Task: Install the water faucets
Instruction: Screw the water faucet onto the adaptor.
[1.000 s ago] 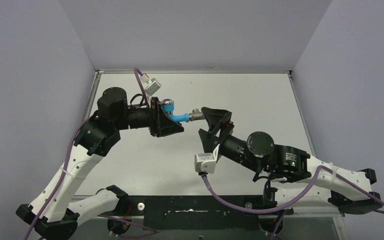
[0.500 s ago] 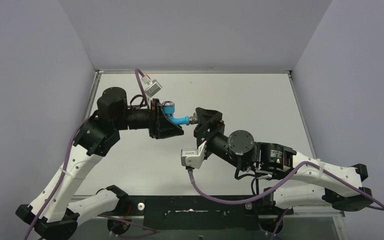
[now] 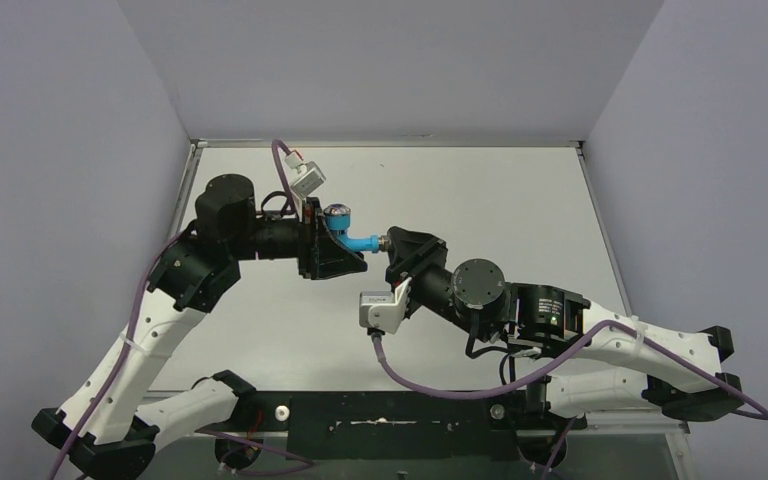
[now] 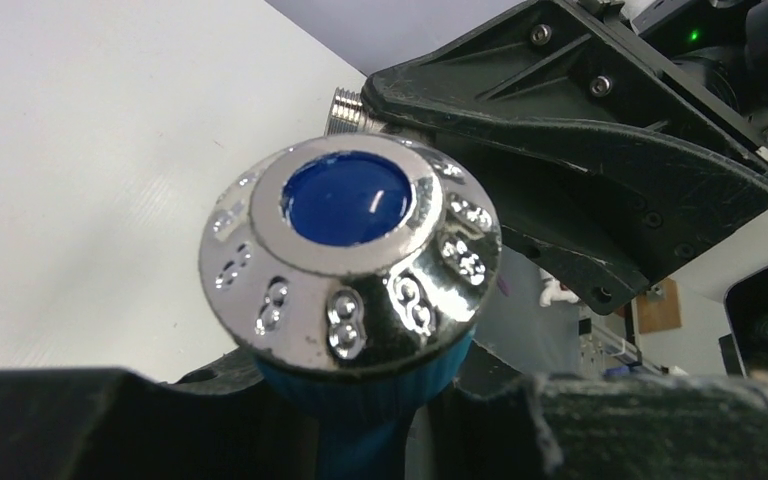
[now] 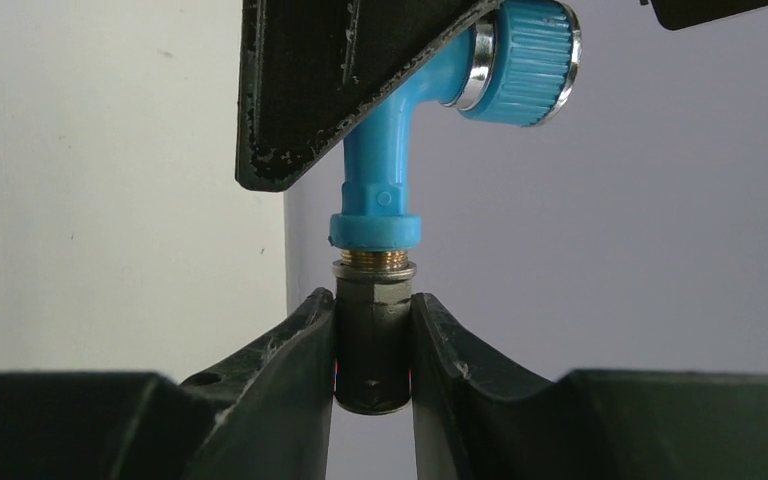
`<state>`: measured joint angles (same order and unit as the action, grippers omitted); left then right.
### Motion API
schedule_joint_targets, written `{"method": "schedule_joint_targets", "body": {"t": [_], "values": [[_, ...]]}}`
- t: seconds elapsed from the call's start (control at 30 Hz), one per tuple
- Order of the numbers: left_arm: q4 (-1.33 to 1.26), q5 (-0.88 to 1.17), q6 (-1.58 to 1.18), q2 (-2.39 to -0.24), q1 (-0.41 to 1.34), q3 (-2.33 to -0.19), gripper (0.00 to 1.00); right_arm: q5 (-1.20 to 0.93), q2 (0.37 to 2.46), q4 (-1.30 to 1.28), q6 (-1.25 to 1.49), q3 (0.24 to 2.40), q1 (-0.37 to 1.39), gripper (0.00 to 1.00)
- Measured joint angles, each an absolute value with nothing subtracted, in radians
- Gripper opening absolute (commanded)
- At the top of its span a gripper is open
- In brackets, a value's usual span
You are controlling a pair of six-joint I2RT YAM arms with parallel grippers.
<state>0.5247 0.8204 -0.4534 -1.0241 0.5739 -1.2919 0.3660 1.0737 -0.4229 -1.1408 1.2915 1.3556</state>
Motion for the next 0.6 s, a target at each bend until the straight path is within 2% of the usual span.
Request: {"method": "schedule_joint_targets", "body": {"t": [0.23,0.6], "values": [[0.533,0.820,-0.329,-1.007,0.574,-1.292,0.00,0.334,1.082,-0.459,-1.044,1.325,1.356,0.00],[0.469,0.797,-0.041,-0.926,0.574,-1.222,0.00,0.278,1.157,-0.607,-0.757,1.480,1.351,0.00]]}}
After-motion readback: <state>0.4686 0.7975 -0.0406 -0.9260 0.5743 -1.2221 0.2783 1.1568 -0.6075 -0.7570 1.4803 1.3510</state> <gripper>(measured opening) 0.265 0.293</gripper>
